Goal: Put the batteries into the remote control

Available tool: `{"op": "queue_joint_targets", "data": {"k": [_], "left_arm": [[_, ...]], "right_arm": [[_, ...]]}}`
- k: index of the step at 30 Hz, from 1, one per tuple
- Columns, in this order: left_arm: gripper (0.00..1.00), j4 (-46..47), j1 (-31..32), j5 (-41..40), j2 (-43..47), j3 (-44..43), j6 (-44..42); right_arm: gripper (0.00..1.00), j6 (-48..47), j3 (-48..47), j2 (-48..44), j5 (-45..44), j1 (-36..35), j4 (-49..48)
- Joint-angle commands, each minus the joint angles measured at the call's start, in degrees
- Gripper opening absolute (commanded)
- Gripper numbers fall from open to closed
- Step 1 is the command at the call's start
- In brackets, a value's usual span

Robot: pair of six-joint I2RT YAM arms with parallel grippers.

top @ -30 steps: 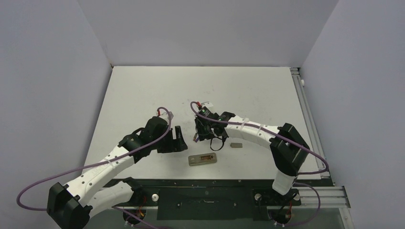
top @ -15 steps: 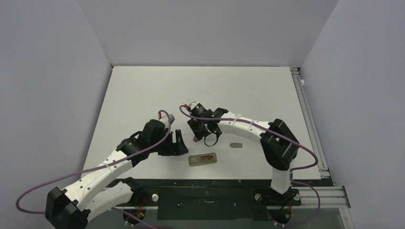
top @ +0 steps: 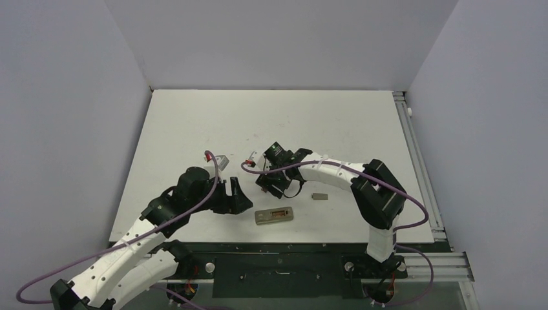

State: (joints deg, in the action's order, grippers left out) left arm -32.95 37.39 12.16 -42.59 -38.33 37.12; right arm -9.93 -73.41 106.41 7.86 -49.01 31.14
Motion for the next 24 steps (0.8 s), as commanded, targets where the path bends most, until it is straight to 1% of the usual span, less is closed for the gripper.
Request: {"op": "queue_joint_targets", "data": {"k": [1,5,8,15,19,24], "left_arm": [[0.73,-0.7,-0.3,0.3,2.1,-2.8,-1.0],[0.73,-2.4,-0.3,1.7,2.6,-4.2,-2.3],[0.74,-1.9,-0.3,4.0,3.6,-4.2,-2.8],[0.75,-2.7,-0.3,10.5,5.0,-4.8,-5.0],[0.78,0.4,-0.3,14.0,6.1,-3.0,-4.8],[0.78,1.3,-0.3,16.5,5.8,-2.5,-5.0]], "right_arm": [[0.61,-9.6,0.8,-0.8,7.7,2.2,-0.9],[0.60,-12.9,1.4,-1.0,10.7,2.5,-1.7],[0.60,-14.5,1.8,-0.7,13.9,3.3,-2.7],[0.58,-17.6,0.1,1.9,15.1,4.2,-4.0],[0.58,-18.5,-2.1,3.8,15.5,5.1,-3.5],[0.58,-19.6,-4.0,5.5,17.0,5.2,-3.6]]}}
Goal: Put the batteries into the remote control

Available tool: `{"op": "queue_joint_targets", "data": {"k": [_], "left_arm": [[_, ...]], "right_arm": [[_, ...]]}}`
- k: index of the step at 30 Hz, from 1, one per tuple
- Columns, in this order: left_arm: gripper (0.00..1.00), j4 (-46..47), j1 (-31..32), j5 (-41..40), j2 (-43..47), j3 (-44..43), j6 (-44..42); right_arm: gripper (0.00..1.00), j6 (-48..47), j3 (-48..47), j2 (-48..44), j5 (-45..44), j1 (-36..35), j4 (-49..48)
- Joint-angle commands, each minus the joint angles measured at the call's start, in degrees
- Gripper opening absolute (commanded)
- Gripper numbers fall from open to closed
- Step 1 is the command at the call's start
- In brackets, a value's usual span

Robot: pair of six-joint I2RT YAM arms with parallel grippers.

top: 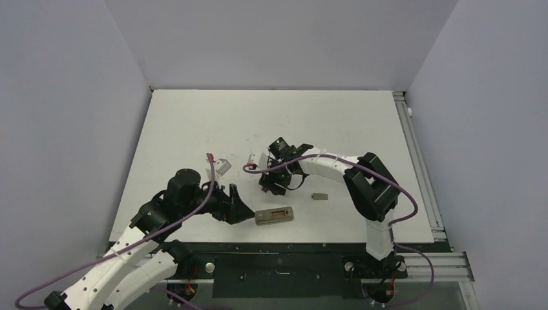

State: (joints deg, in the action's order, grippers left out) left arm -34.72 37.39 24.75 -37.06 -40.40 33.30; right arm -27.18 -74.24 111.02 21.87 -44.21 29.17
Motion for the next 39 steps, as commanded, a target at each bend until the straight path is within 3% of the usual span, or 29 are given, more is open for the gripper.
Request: {"op": "queue_joint_targets", "data": {"k": [1,18,30,39], "left_arm": [[0.78,3.3,-0.3,4.2,0.4,-0.4,-1.2],[0.78,3.8,-0.4,4.5,1.3,-0.2,-1.4],[0.78,4.0,-0.3,4.4,1.4,-0.1,-1.5],[0.78,4.1,-0.3,4.6,0.9,-0.1,-1.4]], "right_arm": [[0.57,-2.7,-3.6,1.3,3.1,0.3,-1.6],[0.53,-3.6,-6.2,4.7,2.7,-2.2,0.4],[0.40,-1.9,-2.0,2.4,-1.8,-3.4,1.2],[0.20,0.2,1.2,0.0,-3.1,-3.5,1.9]]}}
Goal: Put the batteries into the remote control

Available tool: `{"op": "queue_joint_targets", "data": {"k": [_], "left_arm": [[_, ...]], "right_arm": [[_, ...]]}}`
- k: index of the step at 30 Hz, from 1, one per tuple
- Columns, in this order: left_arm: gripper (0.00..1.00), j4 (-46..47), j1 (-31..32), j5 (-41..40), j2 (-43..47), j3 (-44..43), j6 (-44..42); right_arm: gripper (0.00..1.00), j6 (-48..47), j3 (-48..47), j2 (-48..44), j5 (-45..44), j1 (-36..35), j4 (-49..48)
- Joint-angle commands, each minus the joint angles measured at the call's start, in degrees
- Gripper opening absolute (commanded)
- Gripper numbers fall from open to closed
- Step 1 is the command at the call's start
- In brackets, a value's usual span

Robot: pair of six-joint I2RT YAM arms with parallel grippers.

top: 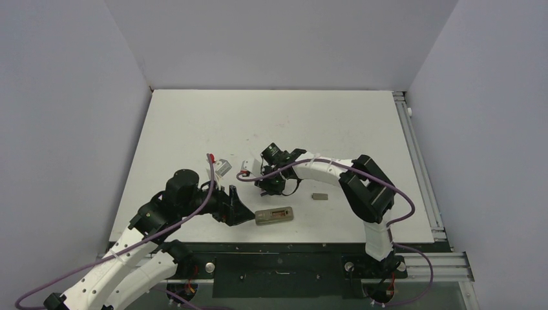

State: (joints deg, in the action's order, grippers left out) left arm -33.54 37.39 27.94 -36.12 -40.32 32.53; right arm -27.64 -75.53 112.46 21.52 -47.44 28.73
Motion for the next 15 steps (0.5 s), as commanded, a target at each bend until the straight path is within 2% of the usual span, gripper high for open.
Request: {"op": "queue_joint_targets", "data": {"k": [1,7,15], "left_arm": [[0.78,2.9,-0.3,1.3,0.0,-0.1,-0.6],[0.78,2.9,-0.3,1.3,-0.4,-0.1,-0.6],[0.78,2.9,-0.3,1.3,-0.7,-0.1,-0.6]], "right_arm": [[0.19,0.8,2.7,-1.7,-2.7,-0.3,2.3],[0.13,1.4,3.6,-2.5,-2.9,-1.8,2.6],[0.17,2.1,5.0,-3.1,-2.6,-2.7,1.4]]}}
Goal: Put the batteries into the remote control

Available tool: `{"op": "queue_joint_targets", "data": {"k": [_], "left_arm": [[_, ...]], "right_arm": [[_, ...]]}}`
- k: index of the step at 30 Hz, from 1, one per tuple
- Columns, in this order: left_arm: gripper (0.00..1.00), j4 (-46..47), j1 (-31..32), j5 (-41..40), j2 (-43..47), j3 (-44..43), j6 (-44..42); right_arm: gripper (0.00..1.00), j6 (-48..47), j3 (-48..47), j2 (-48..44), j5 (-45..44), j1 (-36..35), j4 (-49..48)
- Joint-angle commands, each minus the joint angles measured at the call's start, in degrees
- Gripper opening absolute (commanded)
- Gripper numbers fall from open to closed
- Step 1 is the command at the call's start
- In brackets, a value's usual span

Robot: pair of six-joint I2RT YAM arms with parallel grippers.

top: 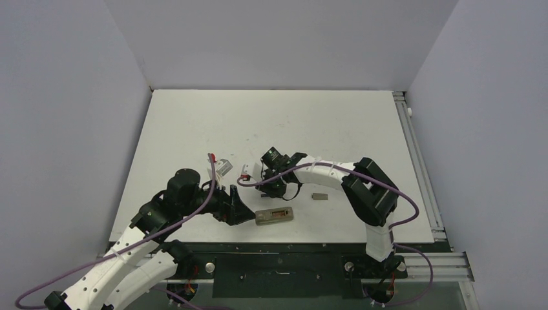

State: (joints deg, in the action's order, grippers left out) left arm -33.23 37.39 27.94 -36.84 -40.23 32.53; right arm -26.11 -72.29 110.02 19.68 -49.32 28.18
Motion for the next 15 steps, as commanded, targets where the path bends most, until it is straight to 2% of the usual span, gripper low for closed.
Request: {"op": "queue_joint_targets", "data": {"k": [1,3,5,15], "left_arm": [[0.78,2.6,-0.3,1.3,0.0,-0.2,-0.6],[0.78,2.6,-0.3,1.2,0.1,-0.2,-0.6],[0.78,2.6,-0.3,1.1,0.2,-0.2,-0.5],[0.78,2.6,-0.3,0.7,0.3,-0.2,-0.4]], "right_arm": [[0.17,0.6,1.7,-0.6,-0.8,-1.0,1.8],[0.15,0.6,1.5,-0.6,-0.6,-1.1,1.8],[0.09,0.8,1.4,-0.8,-1.2,-1.2,1.5],[0.08,2.2,2.3,-6.0,-2.3,-1.0,0.2]]}}
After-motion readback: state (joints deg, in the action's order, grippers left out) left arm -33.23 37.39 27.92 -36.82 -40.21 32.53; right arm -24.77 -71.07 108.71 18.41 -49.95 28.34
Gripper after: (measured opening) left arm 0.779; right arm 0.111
